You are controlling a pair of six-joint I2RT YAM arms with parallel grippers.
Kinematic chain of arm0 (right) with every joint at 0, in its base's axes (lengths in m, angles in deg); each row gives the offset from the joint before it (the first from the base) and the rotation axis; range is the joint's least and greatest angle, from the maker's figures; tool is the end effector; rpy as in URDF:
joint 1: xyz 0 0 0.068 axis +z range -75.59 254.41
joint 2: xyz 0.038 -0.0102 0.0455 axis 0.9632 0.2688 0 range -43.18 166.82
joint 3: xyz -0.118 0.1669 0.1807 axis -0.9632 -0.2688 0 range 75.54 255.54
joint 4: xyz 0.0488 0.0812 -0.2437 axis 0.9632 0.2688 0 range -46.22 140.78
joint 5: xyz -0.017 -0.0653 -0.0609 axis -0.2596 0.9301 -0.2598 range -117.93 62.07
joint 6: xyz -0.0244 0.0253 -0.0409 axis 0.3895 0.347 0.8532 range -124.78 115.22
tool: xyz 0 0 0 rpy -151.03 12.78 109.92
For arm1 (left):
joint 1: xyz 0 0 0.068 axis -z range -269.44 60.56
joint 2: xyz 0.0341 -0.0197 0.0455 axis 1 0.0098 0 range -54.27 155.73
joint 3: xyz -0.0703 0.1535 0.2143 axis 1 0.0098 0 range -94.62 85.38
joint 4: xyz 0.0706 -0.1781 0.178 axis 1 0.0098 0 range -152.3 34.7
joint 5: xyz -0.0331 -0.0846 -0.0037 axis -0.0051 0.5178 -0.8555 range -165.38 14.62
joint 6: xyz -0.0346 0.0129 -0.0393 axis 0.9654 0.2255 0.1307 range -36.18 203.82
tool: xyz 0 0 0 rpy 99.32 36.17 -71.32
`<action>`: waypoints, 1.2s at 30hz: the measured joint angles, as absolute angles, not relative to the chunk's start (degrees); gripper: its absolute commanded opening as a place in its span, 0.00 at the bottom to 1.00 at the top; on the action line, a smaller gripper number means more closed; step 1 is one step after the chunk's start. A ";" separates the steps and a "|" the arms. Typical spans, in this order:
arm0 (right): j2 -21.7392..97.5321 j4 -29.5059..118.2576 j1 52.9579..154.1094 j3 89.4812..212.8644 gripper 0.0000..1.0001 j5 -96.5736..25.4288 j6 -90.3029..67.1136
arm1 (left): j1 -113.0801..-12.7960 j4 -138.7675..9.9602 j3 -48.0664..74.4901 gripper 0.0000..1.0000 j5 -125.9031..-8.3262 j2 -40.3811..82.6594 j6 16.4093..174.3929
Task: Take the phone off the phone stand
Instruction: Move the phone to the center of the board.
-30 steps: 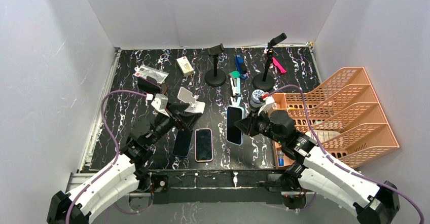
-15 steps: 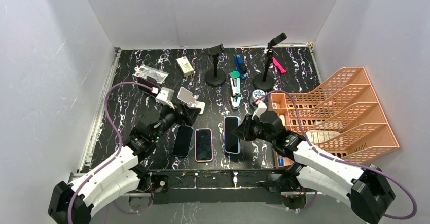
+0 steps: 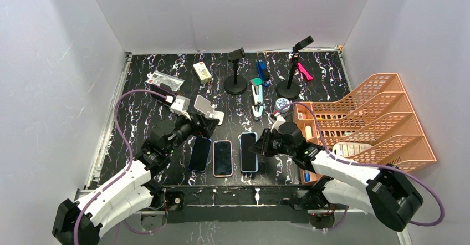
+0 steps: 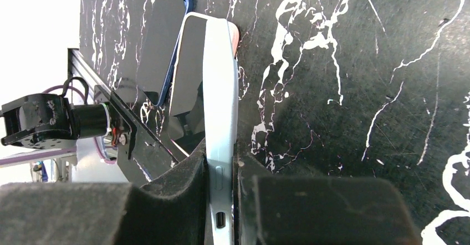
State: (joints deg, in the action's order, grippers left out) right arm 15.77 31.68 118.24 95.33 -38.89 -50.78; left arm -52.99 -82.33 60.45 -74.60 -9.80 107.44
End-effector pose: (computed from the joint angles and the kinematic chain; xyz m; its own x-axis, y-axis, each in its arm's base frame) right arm 0.1460 0.1495 0.1820 -0.8049 0.2062 -0.5564 -0.3211 0.6371 0.7007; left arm 0.1544 -0.1146 0.2740 -0.2360 -0.3237 -0.9162 0.5571 0.7275 -0.4005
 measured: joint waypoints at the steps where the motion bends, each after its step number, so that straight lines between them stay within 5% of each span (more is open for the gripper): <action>1: 16.74 30.98 118.15 95.33 0.00 -39.24 -51.15 | -52.99 -82.31 60.45 0.76 -74.38 -9.62 107.44; 36: 34.97 17.76 114.48 95.33 0.00 -49.71 -60.02 | -52.99 -81.79 60.45 0.76 -72.76 -9.47 107.44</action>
State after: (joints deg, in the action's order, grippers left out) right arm 34.97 17.76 114.48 95.33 -49.71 -60.02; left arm -52.99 -81.79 60.45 -72.76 -9.47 107.44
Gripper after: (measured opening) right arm 0.228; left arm 0.760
